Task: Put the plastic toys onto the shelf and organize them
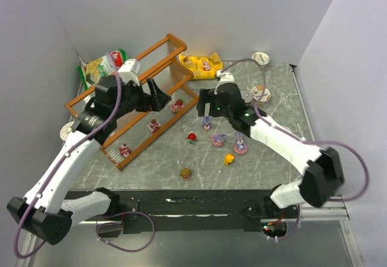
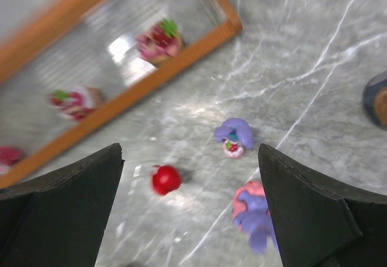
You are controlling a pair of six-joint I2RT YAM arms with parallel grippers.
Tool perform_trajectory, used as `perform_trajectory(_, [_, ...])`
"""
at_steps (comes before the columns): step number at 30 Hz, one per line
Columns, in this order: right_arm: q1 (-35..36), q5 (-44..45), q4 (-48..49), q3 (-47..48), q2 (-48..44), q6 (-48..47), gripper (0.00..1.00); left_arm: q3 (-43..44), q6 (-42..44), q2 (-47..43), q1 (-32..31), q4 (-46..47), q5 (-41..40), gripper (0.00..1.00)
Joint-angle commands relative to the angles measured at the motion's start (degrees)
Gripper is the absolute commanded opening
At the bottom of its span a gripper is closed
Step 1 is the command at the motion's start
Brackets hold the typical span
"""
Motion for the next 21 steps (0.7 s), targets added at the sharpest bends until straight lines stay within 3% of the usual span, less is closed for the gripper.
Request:
perform_trajectory(1, [-1.3, -0.6, -8.7, 1.9, -6.9, 3.5, 0.98, 0.6, 2.1, 3.6, -2.5, 5.7, 4.2, 0.97])
perform_trajectory(7, [-1.7, -1.7, -15.5, 0.7, -13.2, 5.7, 0.95, -1.5, 4.7, 9.2, -9.4, 9.7, 2.9, 0.98])
perform_trajectory(10, [-1.9, -2.9, -16.2, -0.9, -16.4, 6.5, 0.95, -2.1, 5.5, 12.0, -11.1, 11.6, 2.9, 0.9])
perform_trajectory(15, [-2.4, -4.8, -18.0, -2.3, -19.9, 7.9, 0.95, -7.9, 9.4, 17.9, -13.8, 23.7, 7.2, 0.75])
perform_trajectory(18, [-2.5, -4.8, -19.8, -2.1, -21.8, 8.0, 0.95, -6.7, 10.8, 24.8, -14.1, 26.7, 8.3, 0.66])
perform_trajectory(21, [-2.7, -4.6, -21.3, -1.8, -23.6, 7.6, 0.95, -6.1, 11.0, 29.7, -14.1, 31.5, 8.8, 0.62])
